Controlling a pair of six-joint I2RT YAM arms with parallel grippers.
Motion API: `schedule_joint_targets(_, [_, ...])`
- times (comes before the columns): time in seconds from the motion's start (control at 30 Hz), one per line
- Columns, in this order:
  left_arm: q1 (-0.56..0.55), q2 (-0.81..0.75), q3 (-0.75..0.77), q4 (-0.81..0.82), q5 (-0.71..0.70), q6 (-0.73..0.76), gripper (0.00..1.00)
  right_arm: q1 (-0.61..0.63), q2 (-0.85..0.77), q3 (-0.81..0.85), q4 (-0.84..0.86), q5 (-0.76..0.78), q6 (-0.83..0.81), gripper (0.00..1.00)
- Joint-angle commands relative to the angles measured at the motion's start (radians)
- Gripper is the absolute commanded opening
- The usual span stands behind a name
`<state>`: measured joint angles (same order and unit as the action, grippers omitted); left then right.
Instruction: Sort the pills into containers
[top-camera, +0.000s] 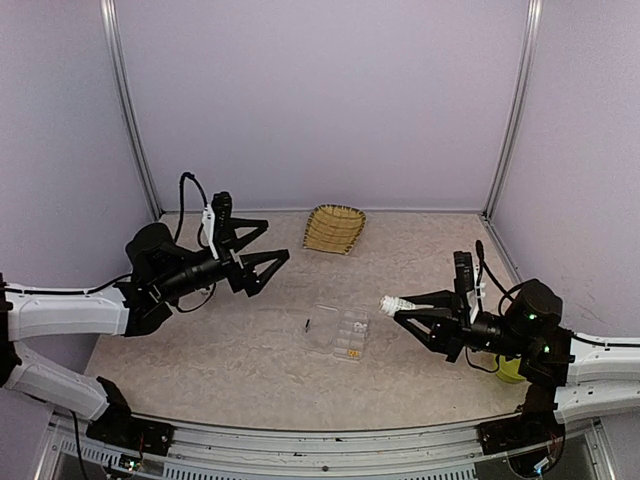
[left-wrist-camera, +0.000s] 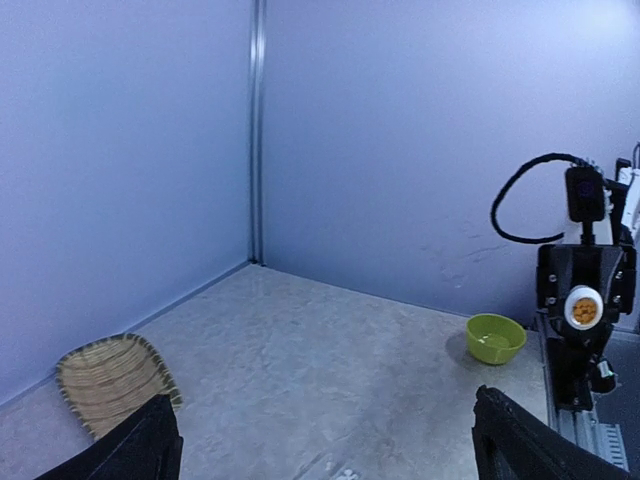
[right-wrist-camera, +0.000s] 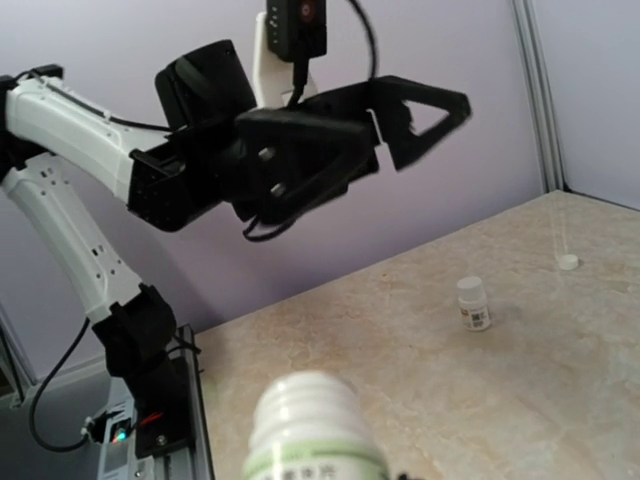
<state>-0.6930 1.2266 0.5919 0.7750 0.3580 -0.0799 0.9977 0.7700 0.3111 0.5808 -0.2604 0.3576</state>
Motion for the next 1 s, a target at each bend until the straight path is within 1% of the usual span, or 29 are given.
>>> schedule_joint_targets(0.0, [-0.135,0.089,0.115,-0.003,0.054,0.032,0.99,-0.008,0.002,-0.001,0.041,-0.018,0.002,0.18])
schedule_joint_targets(0.03, [-0.157,0.113,0.141,-0.012,0.052,0.03,0.99,-0.009,0.002,0.0,0.037,-0.02,0.001,0.18])
schedule_joint_targets(0.07, [-0.169,0.135,0.17,-0.028,0.088,0.028,0.99,-0.01,0.0,0.002,0.033,-0.022,0.001,0.18])
schedule_joint_targets(0.1, [-0.173,0.156,0.195,-0.036,0.156,0.011,0.99,-0.009,-0.002,0.003,0.028,-0.023,0.001,0.18])
schedule_joint_targets(0.17, [-0.164,0.196,0.236,-0.03,0.248,-0.089,0.99,-0.009,-0.008,0.004,0.02,-0.028,0.004,0.18])
schedule_joint_targets(0.27, [-0.138,0.292,0.339,-0.004,0.513,-0.186,0.99,-0.009,-0.019,0.003,0.016,-0.033,0.007,0.18])
schedule_joint_targets(0.33, [-0.15,0.353,0.413,-0.037,0.591,-0.223,0.99,-0.009,-0.023,0.004,0.014,-0.035,0.009,0.18])
schedule_joint_targets(0.5, [-0.214,0.393,0.453,-0.087,0.602,-0.126,0.99,-0.009,-0.017,0.006,0.019,-0.041,0.007,0.18])
schedule_joint_targets(0.73, [-0.244,0.408,0.452,-0.147,0.58,-0.064,0.83,-0.008,-0.008,0.007,0.024,-0.038,0.005,0.18])
schedule_joint_targets(0.9, [-0.28,0.424,0.491,-0.248,0.513,0.006,0.76,-0.009,0.009,0.011,0.035,-0.045,0.004,0.18])
schedule_joint_targets(0.97, [-0.294,0.437,0.51,-0.272,0.501,0.022,0.75,-0.009,0.014,0.012,0.039,-0.048,0.003,0.18])
